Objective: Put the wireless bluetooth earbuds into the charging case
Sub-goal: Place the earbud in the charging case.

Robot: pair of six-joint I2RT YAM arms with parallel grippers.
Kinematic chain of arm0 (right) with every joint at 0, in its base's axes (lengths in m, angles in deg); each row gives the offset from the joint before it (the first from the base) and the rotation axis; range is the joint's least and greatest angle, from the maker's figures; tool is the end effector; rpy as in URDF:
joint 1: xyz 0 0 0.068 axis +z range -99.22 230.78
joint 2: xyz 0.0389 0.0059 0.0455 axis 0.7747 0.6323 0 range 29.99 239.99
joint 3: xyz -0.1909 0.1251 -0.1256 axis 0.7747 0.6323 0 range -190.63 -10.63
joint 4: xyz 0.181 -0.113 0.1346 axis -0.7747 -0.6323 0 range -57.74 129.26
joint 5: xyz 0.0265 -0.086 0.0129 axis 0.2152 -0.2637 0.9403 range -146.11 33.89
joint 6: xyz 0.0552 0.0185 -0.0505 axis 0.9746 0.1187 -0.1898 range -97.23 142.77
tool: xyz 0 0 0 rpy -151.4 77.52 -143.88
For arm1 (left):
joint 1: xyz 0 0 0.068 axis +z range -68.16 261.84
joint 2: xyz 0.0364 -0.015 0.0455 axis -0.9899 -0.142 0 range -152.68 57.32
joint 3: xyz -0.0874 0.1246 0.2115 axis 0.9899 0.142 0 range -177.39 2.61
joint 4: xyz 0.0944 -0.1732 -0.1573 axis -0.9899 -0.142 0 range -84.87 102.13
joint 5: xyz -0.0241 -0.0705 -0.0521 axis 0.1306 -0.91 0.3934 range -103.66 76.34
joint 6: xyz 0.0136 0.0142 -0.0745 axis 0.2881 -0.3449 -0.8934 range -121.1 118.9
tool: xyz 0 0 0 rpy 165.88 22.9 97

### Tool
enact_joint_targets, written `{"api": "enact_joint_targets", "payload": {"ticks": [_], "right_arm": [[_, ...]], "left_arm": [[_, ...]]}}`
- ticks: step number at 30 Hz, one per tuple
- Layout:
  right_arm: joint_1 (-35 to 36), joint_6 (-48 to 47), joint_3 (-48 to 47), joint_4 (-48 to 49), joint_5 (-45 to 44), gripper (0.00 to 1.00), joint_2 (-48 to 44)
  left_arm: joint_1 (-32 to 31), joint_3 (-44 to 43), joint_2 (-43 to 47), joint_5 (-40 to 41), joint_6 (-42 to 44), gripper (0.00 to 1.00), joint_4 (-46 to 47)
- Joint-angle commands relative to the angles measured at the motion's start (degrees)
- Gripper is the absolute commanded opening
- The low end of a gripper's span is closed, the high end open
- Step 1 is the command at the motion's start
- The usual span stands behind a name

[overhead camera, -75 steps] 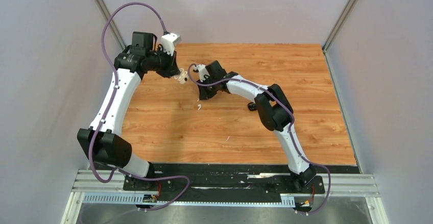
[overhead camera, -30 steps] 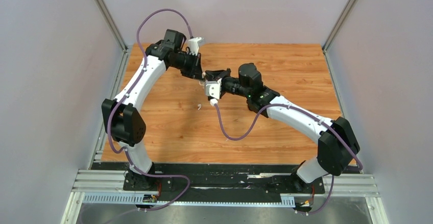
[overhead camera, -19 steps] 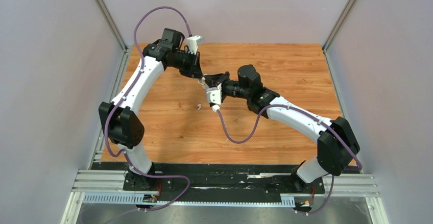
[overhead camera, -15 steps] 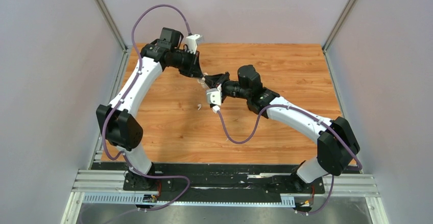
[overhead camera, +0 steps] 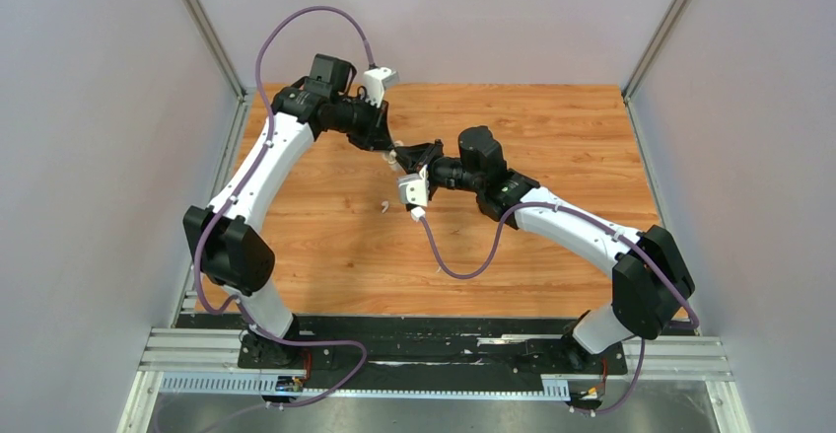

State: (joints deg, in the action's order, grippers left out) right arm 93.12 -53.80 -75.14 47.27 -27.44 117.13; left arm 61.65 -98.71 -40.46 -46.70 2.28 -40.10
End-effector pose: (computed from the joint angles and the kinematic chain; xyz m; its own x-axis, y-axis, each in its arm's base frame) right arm 0.2559 0.2758 0.2962 0.8653 -0.3661 -0.3425 -0.3984 -0.0873 -0.9131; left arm 0.3351 -0.1613 0.3401 -0.6667 0.2978 -0.6832 0.6676 0.6462 -0.3698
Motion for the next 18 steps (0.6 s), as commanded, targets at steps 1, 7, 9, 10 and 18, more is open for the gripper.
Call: {"api": "enact_joint_targets", "payload": {"ticks": [1, 7, 9, 10, 18], "right_arm": [[0.37, -1.35, 0.60, -0.29, 1.39, 0.00, -0.12], [0.36, -2.82, 0.34, -3.86, 2.28, 0.00, -0.11], [0.36, -2.79, -0.03, -5.15, 2.80, 0.00, -0.11], [0.37, -2.83, -0.04, -5.48, 3.02, 0.00, -0.10], [0.37, -3.20, -0.35, -6.16, 3.29, 0.28, 0.10]], "left_arm": [[-0.57, 0.53, 4.28, 0.16, 2.73, 0.00, 2.27], [-0.97, 1.76, 5.46, 0.79, 4.44, 0.00, 3.41], [-1.06, 2.31, 5.94, 0.66, 5.18, 0.00, 3.89], [-1.19, 2.76, 6.22, 0.46, 5.64, 0.00, 4.11], [-2.25, 4.04, 7.34, 0.57, 7.77, 0.00, 4.22]]}}
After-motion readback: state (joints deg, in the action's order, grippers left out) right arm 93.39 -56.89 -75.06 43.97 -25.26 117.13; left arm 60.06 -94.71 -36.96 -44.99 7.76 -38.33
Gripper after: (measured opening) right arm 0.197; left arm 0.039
